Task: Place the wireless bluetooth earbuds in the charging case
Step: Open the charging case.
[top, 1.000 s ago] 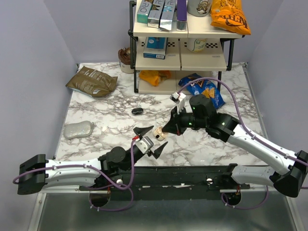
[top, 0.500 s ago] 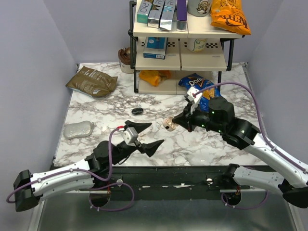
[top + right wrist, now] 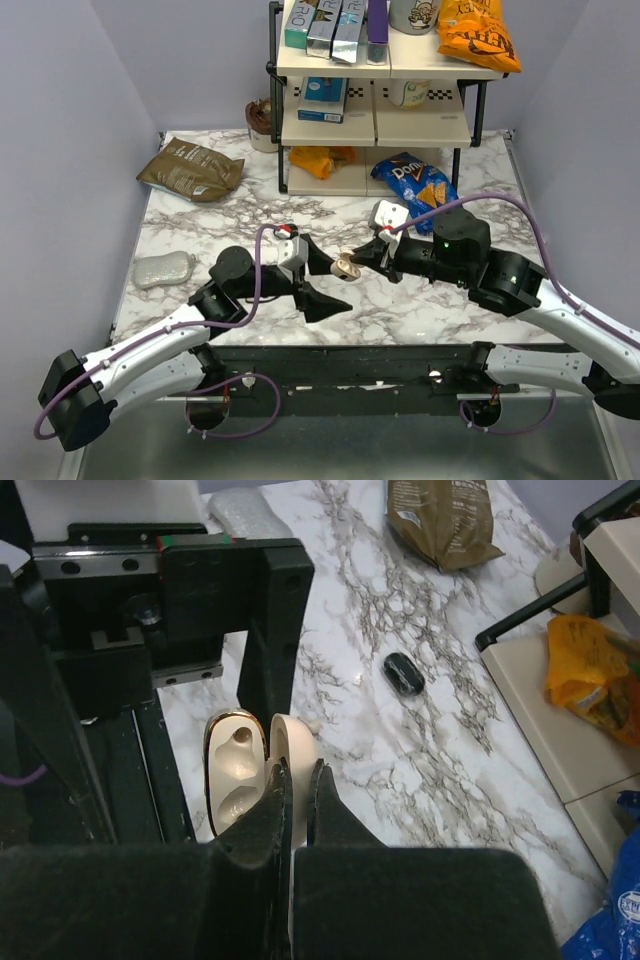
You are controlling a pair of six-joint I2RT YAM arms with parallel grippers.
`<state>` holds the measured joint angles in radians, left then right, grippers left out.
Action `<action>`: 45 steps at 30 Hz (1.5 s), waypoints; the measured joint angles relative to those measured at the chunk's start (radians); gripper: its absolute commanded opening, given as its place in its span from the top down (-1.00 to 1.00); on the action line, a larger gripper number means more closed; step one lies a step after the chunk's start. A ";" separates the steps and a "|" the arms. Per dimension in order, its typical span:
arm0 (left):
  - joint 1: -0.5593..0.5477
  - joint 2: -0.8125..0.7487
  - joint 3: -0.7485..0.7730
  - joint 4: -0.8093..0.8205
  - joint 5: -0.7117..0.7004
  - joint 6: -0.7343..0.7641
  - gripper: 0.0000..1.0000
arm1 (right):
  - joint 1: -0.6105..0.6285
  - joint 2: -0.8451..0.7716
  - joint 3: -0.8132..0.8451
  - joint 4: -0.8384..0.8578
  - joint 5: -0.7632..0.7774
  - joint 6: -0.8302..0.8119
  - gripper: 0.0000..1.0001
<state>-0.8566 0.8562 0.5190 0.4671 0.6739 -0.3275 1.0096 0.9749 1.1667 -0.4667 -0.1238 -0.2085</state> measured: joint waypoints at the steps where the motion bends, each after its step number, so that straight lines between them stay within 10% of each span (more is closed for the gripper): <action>1: 0.010 0.005 0.008 0.001 0.021 0.001 -0.66 | 0.009 0.000 0.000 -0.003 0.002 -0.011 0.99; 33: 0.034 0.053 0.039 -0.052 0.059 0.080 -0.21 | 0.039 0.079 0.009 -0.079 -0.017 -0.037 0.99; 45: 0.037 0.059 0.042 -0.061 0.068 0.098 0.45 | 0.047 0.084 0.026 -0.101 -0.020 -0.040 0.99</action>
<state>-0.8192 0.9154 0.5613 0.4061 0.7418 -0.2298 1.0569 1.0592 1.1927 -0.5682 -0.1440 -0.2485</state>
